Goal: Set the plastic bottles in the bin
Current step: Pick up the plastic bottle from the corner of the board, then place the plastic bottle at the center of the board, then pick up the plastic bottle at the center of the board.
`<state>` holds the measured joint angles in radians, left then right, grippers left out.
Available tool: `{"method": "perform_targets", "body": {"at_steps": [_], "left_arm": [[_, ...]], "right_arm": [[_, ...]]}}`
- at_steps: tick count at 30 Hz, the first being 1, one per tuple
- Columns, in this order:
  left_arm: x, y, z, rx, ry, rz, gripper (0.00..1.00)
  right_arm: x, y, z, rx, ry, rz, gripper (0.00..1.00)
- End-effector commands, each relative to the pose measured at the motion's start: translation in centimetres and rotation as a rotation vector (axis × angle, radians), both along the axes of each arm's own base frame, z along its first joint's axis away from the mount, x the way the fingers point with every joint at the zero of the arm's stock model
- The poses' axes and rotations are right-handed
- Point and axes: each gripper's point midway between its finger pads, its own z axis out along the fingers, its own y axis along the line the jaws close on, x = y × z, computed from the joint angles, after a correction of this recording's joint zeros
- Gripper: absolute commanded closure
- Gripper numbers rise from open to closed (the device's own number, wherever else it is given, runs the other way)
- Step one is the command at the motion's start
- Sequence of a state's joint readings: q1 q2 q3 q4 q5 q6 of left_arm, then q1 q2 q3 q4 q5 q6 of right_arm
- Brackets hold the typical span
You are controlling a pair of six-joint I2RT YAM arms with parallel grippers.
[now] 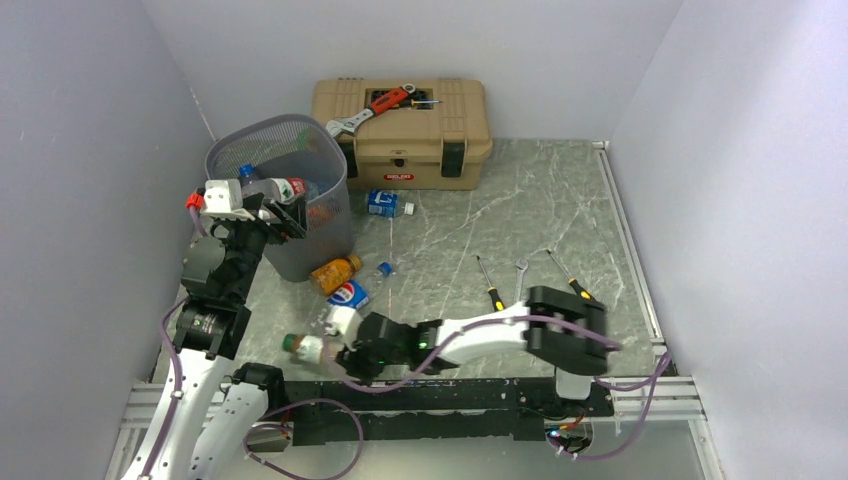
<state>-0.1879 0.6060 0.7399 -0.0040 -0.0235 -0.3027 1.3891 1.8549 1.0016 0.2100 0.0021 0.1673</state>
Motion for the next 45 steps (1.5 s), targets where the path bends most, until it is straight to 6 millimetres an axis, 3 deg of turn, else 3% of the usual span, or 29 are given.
{"method": "perform_targets", "body": {"at_steps": [1, 4, 8, 17, 20, 23, 29, 34, 39, 45], "left_arm": [[-0.1, -0.3, 0.9, -0.021, -0.030, -0.015, 0.03], [-0.2, -0.4, 1.1, -0.027, -0.032, -0.021, 0.03], [-0.2, -0.4, 1.0, -0.027, -0.030, -0.020, 0.03], [0.0, -0.5, 0.8, -0.031, -0.018, -0.022, 0.03], [-0.1, -0.5, 0.9, -0.033, -0.022, -0.022, 0.03], [-0.1, -0.5, 0.9, -0.035, -0.022, -0.023, 0.03], [-0.2, -0.5, 0.9, -0.041, -0.020, -0.024, 0.03], [-0.2, -0.5, 0.9, -0.043, -0.021, -0.025, 0.03], [-0.3, -1.1, 0.9, -0.050, -0.021, -0.053, 0.03], [-0.4, -1.0, 1.0, -0.046, -0.020, -0.047, 0.03]], "right_arm": [[2.7, -5.9, 5.3, 0.048, -0.124, -0.182, 0.66], [3.3, -10.3, 5.4, 0.027, -0.126, -0.294, 0.66], [4.5, -15.3, 3.3, -0.069, -0.089, -0.505, 0.67], [3.3, -19.7, -0.2, -0.260, 0.040, -0.702, 0.66], [2.8, -20.0, -0.5, -0.290, 0.063, -0.690, 0.54], [2.6, -19.8, -0.7, -0.352, 0.056, -0.648, 0.33], [3.2, -18.0, -0.4, -0.401, 0.036, -0.595, 0.11], [4.9, -17.5, -0.5, -0.449, 0.031, -0.595, 0.08], [6.8, -17.0, -0.1, -0.389, 0.113, -0.580, 0.12], [6.7, -16.8, -0.6, -0.389, 0.177, -0.535, 0.17]]}}
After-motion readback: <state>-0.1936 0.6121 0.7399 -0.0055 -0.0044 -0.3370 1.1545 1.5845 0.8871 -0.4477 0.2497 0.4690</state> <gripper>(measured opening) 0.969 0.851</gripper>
